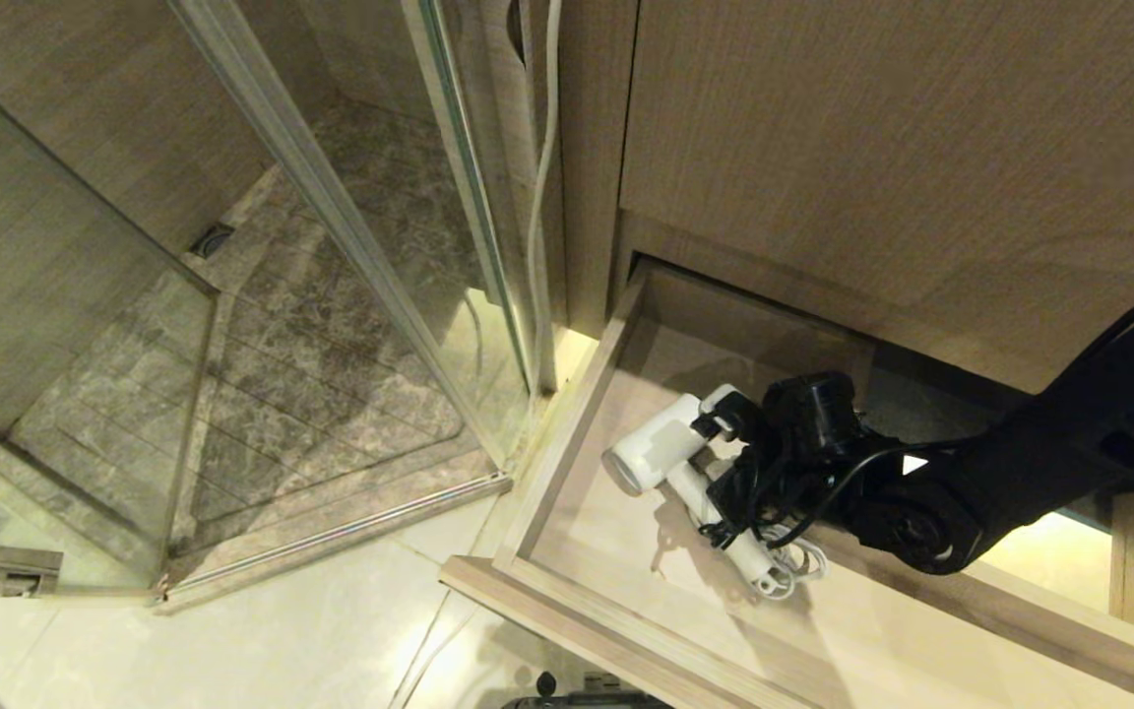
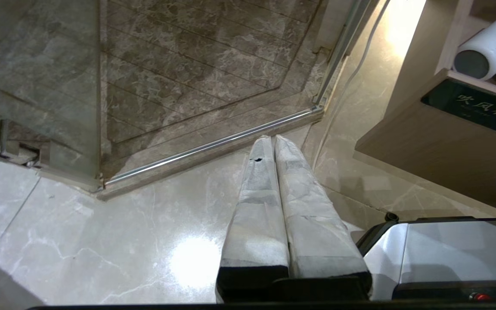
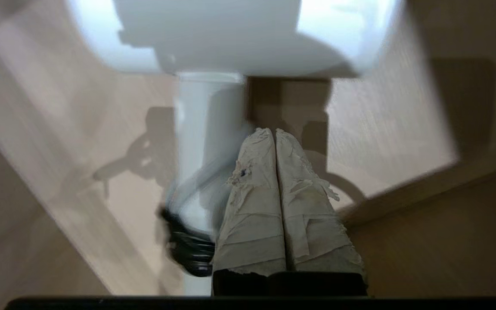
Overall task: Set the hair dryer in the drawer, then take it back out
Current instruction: Take the hairdryer out
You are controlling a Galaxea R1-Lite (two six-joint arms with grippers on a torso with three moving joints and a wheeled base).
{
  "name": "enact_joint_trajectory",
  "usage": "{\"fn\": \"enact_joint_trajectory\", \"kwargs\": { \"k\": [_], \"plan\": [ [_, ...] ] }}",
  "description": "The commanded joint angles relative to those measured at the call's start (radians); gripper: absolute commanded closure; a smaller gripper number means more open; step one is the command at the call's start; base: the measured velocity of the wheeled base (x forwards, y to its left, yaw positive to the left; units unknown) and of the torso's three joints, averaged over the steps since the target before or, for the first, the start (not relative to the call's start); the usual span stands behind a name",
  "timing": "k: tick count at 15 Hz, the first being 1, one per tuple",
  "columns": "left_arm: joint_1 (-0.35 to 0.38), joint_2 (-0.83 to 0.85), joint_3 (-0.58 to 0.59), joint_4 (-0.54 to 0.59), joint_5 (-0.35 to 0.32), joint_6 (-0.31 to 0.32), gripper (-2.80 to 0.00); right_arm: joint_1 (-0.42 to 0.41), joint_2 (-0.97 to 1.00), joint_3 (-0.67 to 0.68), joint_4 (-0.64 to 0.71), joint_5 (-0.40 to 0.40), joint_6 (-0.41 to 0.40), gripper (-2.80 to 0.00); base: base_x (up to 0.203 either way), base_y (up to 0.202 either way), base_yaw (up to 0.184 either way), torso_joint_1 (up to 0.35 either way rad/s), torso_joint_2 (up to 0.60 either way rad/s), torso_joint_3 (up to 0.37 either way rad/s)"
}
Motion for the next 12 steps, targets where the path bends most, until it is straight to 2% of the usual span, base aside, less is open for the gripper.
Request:
{"fn": "enact_joint_trajectory", "kwargs": {
  "k": [1,3,4,12],
  "plan": [
    [0.000,0.000,0.000,0.000,0.000,0.000,0.00,-0.010,0.006,-0.022,0.013,0.029,-0.002,0.00,0.000,0.000,0.000,0.000,0.00,0.000],
    [0.000,0.001,0.000,0.000,0.000,0.000,0.00,-0.012,-0.003,-0.016,0.018,0.063,-0.002,0.00,0.000,0.000,0.000,0.000,0.00,0.000],
    [0.000,0.001,0.000,0.000,0.000,0.000,0.00,-0.012,-0.002,-0.012,0.018,0.074,-0.005,-2.80,0.000,0.000,0.000,0.000,0.00,0.000],
    [0.000,0.002,0.000,0.000,0.000,0.000,0.00,-0.013,0.042,-0.020,0.029,0.080,-0.010,-2.80,0.000,0.000,0.000,0.000,0.00,0.000]
  ]
}}
